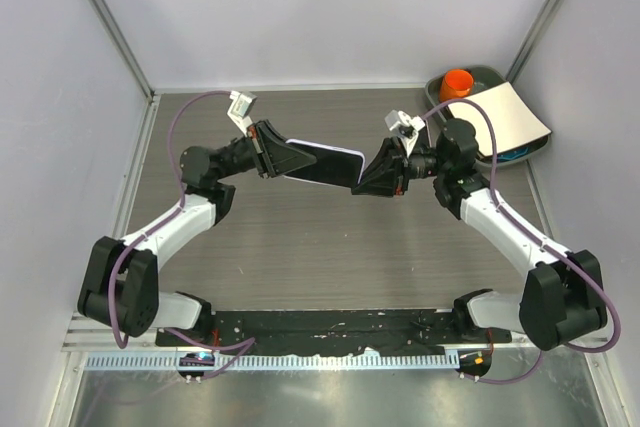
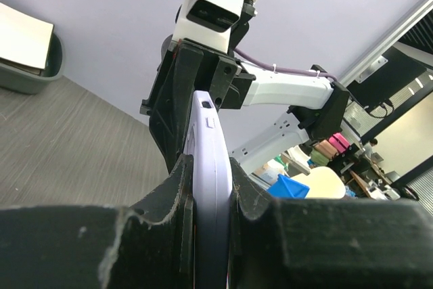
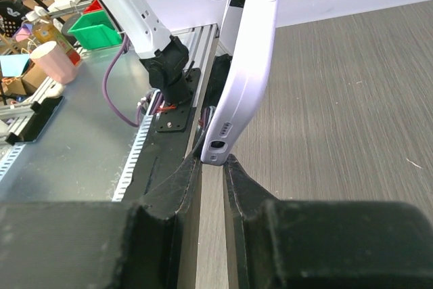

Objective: Take the phone out of the phone case
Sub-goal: Remove the phone case from the phone.

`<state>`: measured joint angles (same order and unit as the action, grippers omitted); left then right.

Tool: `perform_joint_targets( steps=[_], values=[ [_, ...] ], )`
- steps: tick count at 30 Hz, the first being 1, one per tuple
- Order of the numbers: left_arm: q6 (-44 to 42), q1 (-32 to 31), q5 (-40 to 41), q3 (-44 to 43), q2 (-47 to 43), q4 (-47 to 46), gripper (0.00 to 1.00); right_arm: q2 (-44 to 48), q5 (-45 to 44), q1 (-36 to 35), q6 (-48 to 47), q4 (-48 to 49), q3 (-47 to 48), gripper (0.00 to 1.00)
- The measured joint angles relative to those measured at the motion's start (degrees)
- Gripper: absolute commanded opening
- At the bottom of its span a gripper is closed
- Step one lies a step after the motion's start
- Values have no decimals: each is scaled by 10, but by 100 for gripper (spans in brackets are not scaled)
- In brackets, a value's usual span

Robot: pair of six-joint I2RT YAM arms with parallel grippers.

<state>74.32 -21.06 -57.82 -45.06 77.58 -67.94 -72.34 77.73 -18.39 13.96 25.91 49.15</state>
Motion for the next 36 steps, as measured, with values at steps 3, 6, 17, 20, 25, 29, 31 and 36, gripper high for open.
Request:
perform_joint_targets(
  steps=[3,6,17,20,25,29,31,36],
  values=[
    [-1,0,7,4,0,-1,0,-2,9,4,27,26,-3,4],
    [3,-2,11,7,0,-3,0,6,7,5,42,47,-12,2],
    [5,-4,24,7,0,-10,0,-11,-10,14,82,89,-16,2],
    [1,-4,26,7,1,-8,0,-30,-10,19,109,115,-16,2],
    [-3,-4,33,7,3,-8,0,-45,-8,27,152,156,-16,2],
    [-10,-5,43,7,3,-8,0,-62,-3,37,242,258,-24,4],
    [-16,-6,49,7,3,-3,0,-77,1,41,306,330,-26,5],
    [-54,-6,70,9,1,43,0,-131,4,55,490,445,-26,8]
  ],
)
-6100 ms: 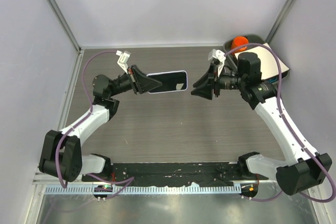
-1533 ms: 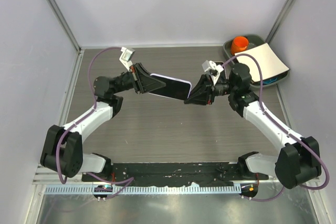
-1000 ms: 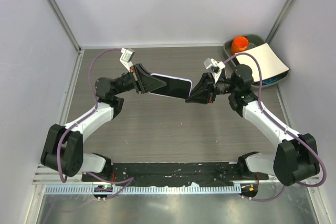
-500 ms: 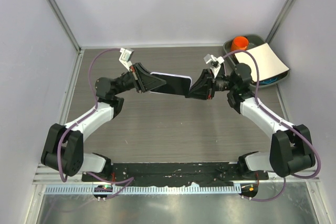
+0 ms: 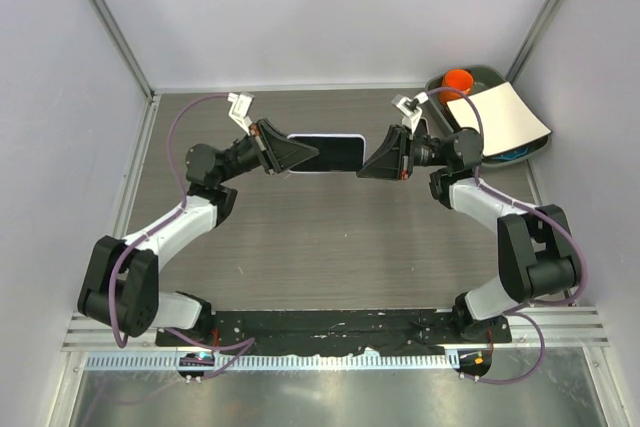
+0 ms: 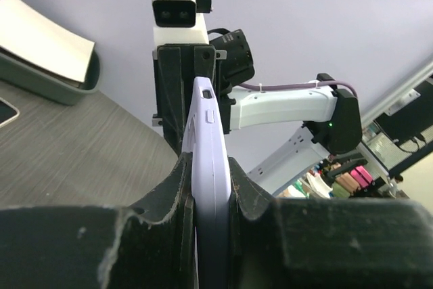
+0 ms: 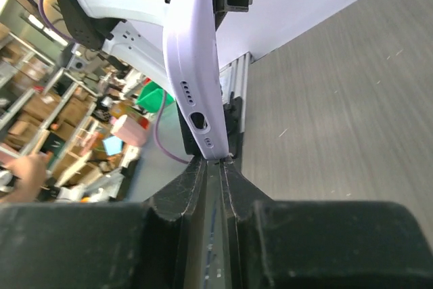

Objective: Take the phone out of the phone case
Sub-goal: Remove the phone case from the phone.

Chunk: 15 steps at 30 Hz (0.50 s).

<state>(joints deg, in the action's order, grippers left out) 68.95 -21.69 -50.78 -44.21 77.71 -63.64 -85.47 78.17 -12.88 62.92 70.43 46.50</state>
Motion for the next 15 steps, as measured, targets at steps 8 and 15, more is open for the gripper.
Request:
perform_joint_targets(
  steps=[8,15],
  values=[
    [-15,8,7,20,-9,41,0,-9,-3,23,96,27,0,36],
    [-18,12,-40,26,-17,65,0,24,-30,53,110,37,1,47]
  ],
)
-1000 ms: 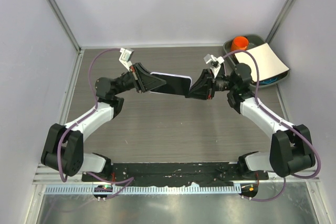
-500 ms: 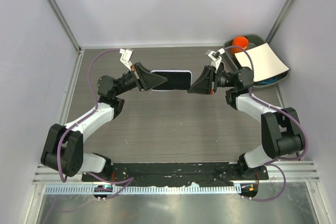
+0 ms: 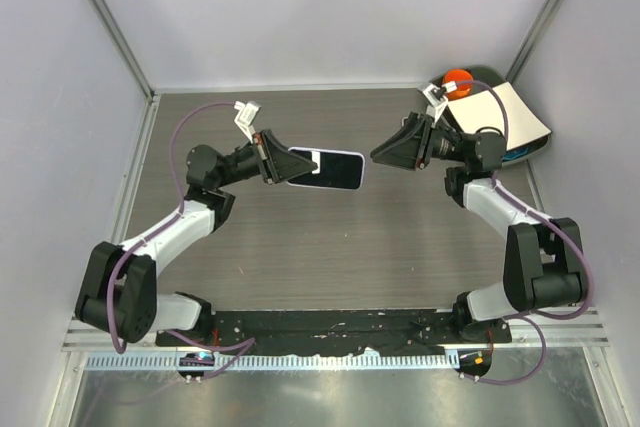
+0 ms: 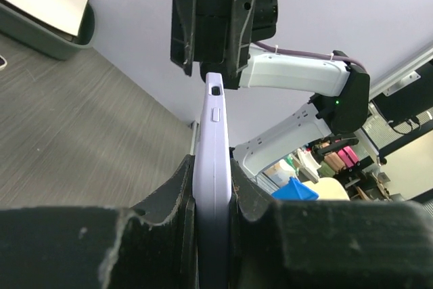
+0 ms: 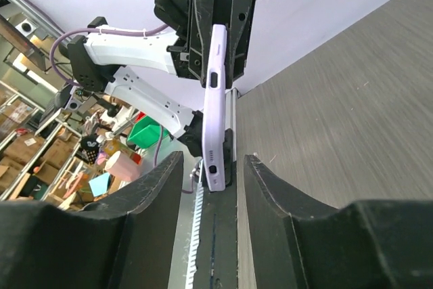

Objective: Take the phone out of the phone case
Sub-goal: Remove the phone case from the phone.

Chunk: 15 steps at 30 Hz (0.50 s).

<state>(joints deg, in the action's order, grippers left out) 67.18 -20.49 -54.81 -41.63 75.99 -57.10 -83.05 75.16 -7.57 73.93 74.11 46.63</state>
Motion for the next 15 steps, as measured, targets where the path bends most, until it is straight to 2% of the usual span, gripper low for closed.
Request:
perform_joint_targets(
  steps=[4,6,8,11,13,15],
  values=[
    [-4,12,-3,0,-8,15,0,9,-3,13,-12,2,11,48],
    [-5,18,-3,0,-13,17,0,22,-7,19,-49,-23,18,50],
    [-6,21,-3,1,-17,17,0,56,-23,25,-141,-130,32,54],
    [-8,23,-3,1,-20,18,0,104,-75,25,-315,-349,86,55],
    [-12,23,-3,1,-21,18,0,126,-103,25,-366,-416,104,56],
    [-14,24,-3,1,-22,19,0,142,-124,24,-384,-438,105,56]
  ],
)
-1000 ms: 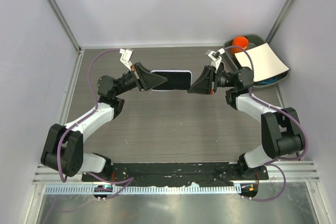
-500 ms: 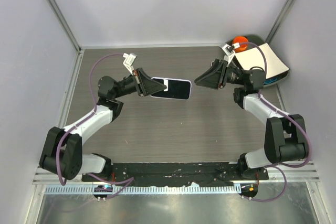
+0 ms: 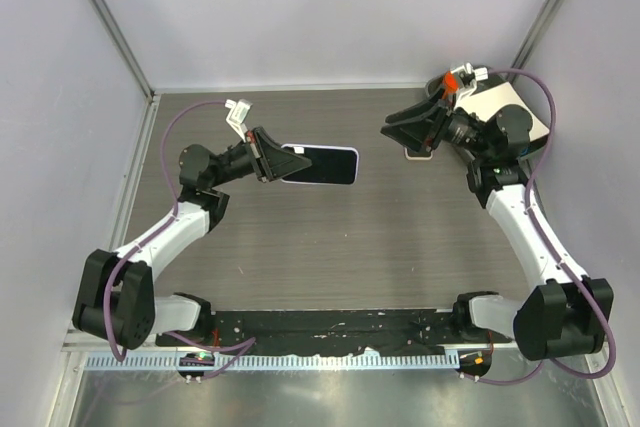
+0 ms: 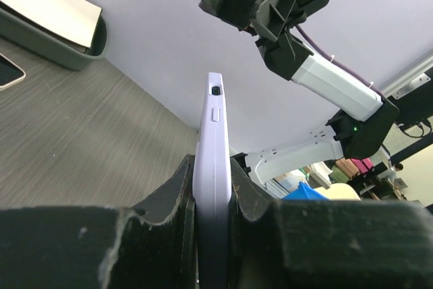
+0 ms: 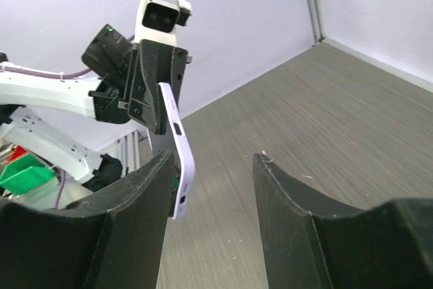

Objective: Take the phone out of the phone case
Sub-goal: Remove the phone case from the phone.

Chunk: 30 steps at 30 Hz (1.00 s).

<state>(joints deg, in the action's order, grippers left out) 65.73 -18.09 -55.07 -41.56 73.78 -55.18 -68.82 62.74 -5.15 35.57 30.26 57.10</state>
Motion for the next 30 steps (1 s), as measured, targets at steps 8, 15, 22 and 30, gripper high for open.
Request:
perform_joint_targets(
  steps=[8,15,22,30],
  values=[
    [-2,1,-1,0,-3,3,0,-26,-39,-14,70,63,-39,57],
    [1,1,-2,0,-3,2,0,-28,-43,-62,66,75,-62,60],
    [5,1,-4,0,-3,-1,0,-50,-34,-113,65,90,-65,61],
    [14,3,-5,0,-3,-12,1,-58,-24,-125,47,82,-68,53]
  ],
)
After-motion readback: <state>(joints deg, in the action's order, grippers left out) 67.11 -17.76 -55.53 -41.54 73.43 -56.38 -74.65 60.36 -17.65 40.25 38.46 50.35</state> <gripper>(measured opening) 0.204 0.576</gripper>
